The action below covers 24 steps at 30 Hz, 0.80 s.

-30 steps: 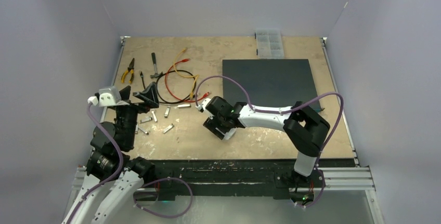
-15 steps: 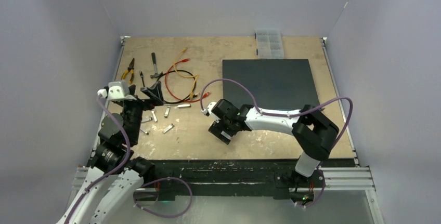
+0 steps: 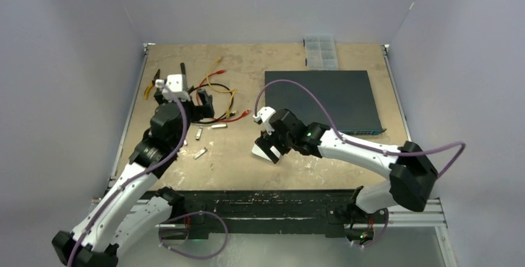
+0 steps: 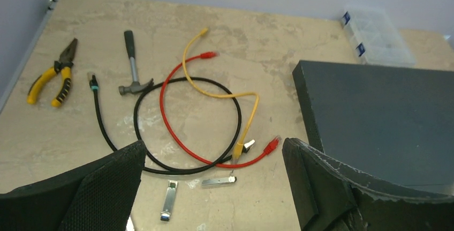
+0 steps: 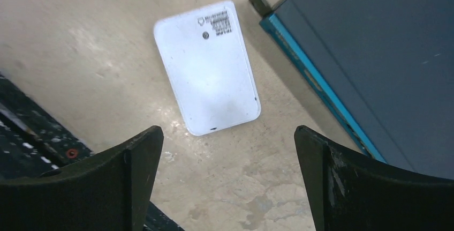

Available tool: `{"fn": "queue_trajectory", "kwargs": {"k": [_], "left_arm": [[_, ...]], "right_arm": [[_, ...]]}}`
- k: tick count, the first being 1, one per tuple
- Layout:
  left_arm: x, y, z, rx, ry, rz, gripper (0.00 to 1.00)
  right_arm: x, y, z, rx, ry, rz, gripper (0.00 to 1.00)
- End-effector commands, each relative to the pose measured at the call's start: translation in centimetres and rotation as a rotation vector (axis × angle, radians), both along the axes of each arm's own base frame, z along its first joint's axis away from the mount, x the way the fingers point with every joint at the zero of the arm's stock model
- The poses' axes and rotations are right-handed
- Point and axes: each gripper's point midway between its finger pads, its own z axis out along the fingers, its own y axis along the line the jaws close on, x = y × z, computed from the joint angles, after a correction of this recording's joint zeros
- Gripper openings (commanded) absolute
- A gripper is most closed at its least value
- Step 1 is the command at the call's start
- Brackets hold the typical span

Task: Insert the plug into the switch port
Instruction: Move the switch port to the center of the board, then pick up the connector from the center of the board.

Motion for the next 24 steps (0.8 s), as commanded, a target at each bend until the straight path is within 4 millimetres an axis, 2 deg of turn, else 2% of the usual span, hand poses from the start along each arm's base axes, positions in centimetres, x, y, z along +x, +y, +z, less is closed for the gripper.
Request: {"fn": "queue_trajectory", "kwargs": {"k": [1,5,6,10,14,19,21,24], "left_arm": [[2.6,-2.2,0.4,-0.041,0.080,-0.015,0.99],[6.2,-4.0,-0.8,-0.002,0.196,0.008,0.99],[7.4,-4.4,-2.3,0.032,0.258,0.020,0.99],[11.7,-5.0,-3.9,0.105,0.351,0.060,0.99],[15.9,-4.2,-5.8,0.095,0.405,0.070,0.99],[20.8,-1.4,-9.4,0.139,0.478,0.119,0.98],[22.6,-0.9,-10.5,0.170,0.498,0.114,0.95],[25.5,-0.5,-11.4,0.185,0.508,0.091,0.93]], "right_arm": [[1.8,1.6,5.7,0.206,-0.125,-0.030,0.96],[4.8,0.4,8.7,0.353,-0.234,-0.104,0.98],[5.7,-0.2,9.5,0.383,-0.261,-0.135,0.98],[7.7,-2.6,11.9,0.455,-0.349,-0.276,0.99],[7.8,-3.8,13.3,0.504,-0.395,-0.341,0.99],[7.3,-4.8,14.8,0.555,-0.424,-0.382,0.99],[7.2,-4.6,15.9,0.591,-0.445,-0.369,0.99],[7.0,-4.7,16.2,0.598,-0.455,-0.362,0.99]]}}
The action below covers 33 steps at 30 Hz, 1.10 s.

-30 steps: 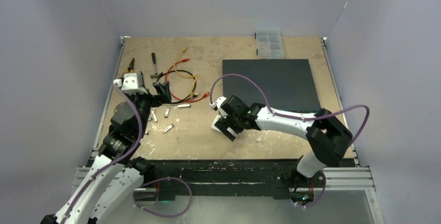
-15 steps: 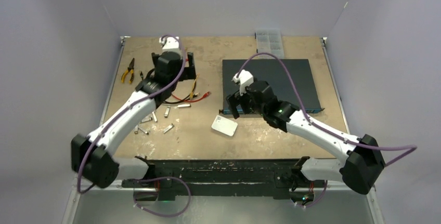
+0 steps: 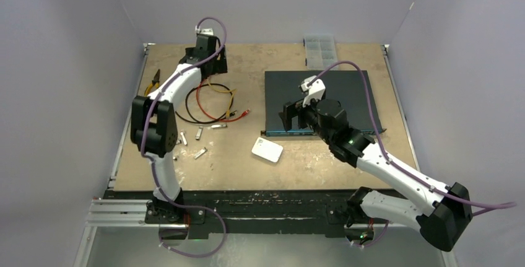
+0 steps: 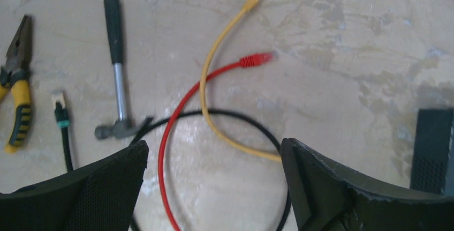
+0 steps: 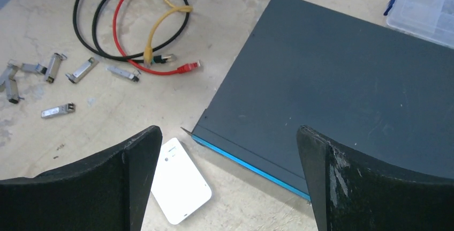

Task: Insert the plug into the switch port
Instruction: Pick up the connector from the center of the board.

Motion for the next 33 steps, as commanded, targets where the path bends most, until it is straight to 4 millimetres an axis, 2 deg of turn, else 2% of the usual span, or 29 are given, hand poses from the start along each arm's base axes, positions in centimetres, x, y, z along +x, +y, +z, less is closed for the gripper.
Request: {"fn": "queue_trajectory", "kwargs": {"k": [1,6,10,16,22,27,31,33], "left_arm": [[4.3,0.1,-0.3,-0.002,-0.001,-0.078,0.91],[7.5,1.0,-3.7,-0.062,0.044,-0.103,0.85],[9.2,1.6,-6.4,-0.105,0.088,-0.118,0.72],[11.4,3.4,-8.1,-0.193,0.049,-0.088,0.60],[12.2,2.9,-10.0,-0.324,0.057,-0.138,0.44],[12.2,1.9,-10.3,-0.369,0.050,-0.196,0.28],[12.4,1.4,-8.7,-0.371,0.014,-0.237,0.00],[12.4,1.4,-7.1,-0.359,-0.011,-0.261,0.00]], "right_arm": [[0.3,0.0,2.0,0.064,-0.057,-0.017,0.99],[0.6,0.4,2.5,0.056,-0.069,-0.008,0.99],[0.7,0.5,2.4,0.045,-0.065,-0.004,0.99],[1.1,0.5,0.9,0.002,-0.033,-0.019,0.99],[1.6,0.6,0.4,-0.017,-0.022,-0.029,0.99],[1.7,0.5,-0.4,-0.045,-0.002,-0.034,0.99],[1.7,0.5,-0.7,-0.052,0.006,-0.034,0.99],[1.7,0.5,-0.9,-0.051,0.006,-0.036,0.99]]}}
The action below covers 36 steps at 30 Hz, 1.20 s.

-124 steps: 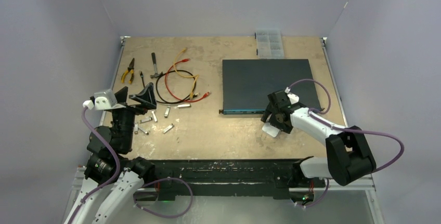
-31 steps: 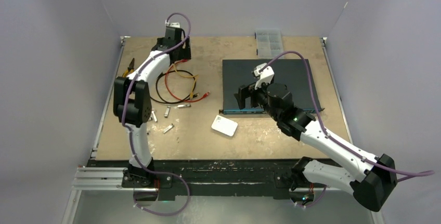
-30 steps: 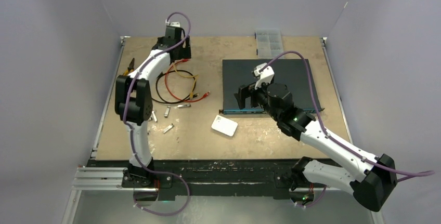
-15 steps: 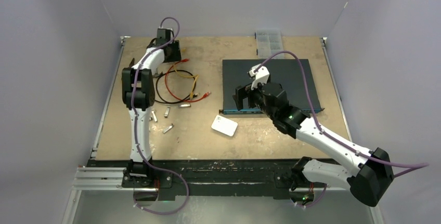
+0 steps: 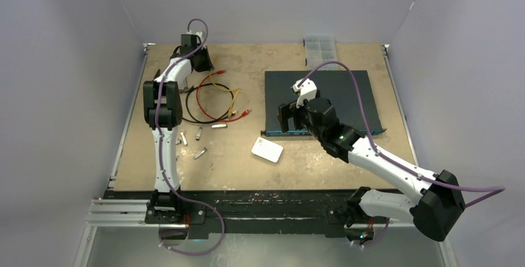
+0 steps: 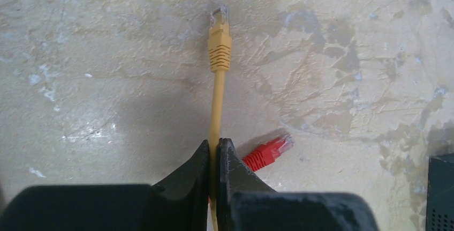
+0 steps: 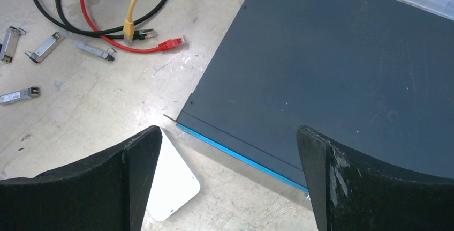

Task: Insert the plug into the switch port
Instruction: Pick up the connector from the center of the board.

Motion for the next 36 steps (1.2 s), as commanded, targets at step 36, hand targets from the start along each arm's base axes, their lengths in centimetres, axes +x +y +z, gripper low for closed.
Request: {"fn": "queue_trajectory", "kwargs": {"k": [36], "left_arm": [[-19.7,-1.1,34.4,0.641,-0.911,-0.290,0.00]], "right_arm": [[-1.9,7.1,7.6,0.315,-0.010,0.292,0.99]]}}
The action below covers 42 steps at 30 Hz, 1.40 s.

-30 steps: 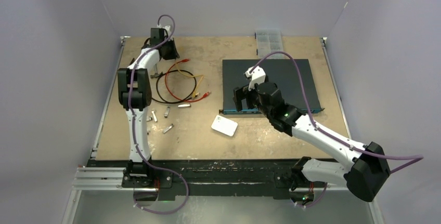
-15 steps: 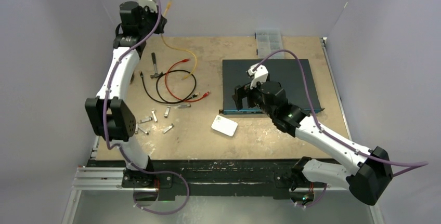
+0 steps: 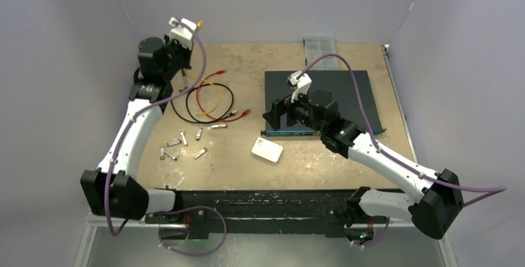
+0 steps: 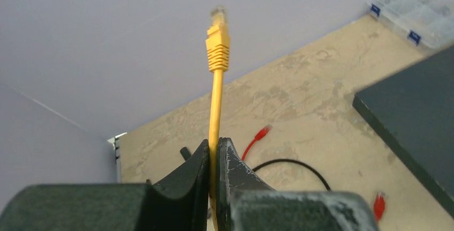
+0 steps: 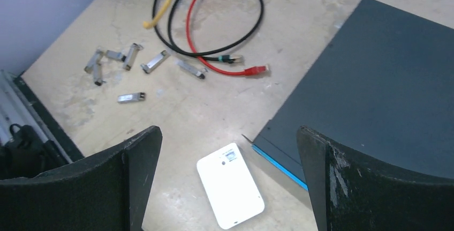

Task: Insert the plug into the switch port
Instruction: Pick up the connector from the center of the board.

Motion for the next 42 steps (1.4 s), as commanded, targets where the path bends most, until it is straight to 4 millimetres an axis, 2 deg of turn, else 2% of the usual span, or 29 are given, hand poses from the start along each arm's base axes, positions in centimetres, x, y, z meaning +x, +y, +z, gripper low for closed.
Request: {"fn": "queue_trajectory", "kwargs": {"k": [1,7,14,21,24,31,38,42], "left_arm": [[-3.4,-1.8,2.4,0.216,-0.200,0.006,0.00],[-7.0,-3.0,0.7,0.285,-0.281,-0.046,0.00],[-9.3,-6.1,-1.2,0.448,-0.310,-0.190,0.00],[-11.9,-8.8,-3.9,0.503,-0.276,-0.369,0.00],[-13.3,-9.9,-5.1,0.523,-0.266,-0.462,0.00],[-16.0,-12.2,-5.5,0.547,-0.311,-0.648,0.00],[-18.0,-13.7,-6.4,0.582,-0.360,-0.783,0.00],[-18.6,-14.3,-6.5,0.583,-0.380,-0.824,0.00]], "right_arm": [[-0.4,2.6,3.3,0.137,-0.012,0.090,0.99],[-0.3,3.1,3.8,0.172,0.001,0.092,0.98],[-1.1,3.6,5.0,0.185,-0.026,0.197,0.98],[-1.3,2.1,7.4,0.215,-0.174,0.311,0.98],[-2.4,1.8,8.2,0.196,-0.313,0.376,0.98],[-5.2,1.3,8.8,0.143,-0.542,0.509,0.94],[-5.4,2.7,8.4,0.124,-0.540,0.611,0.83],[-5.1,3.5,8.1,0.103,-0.531,0.658,0.81]]}}
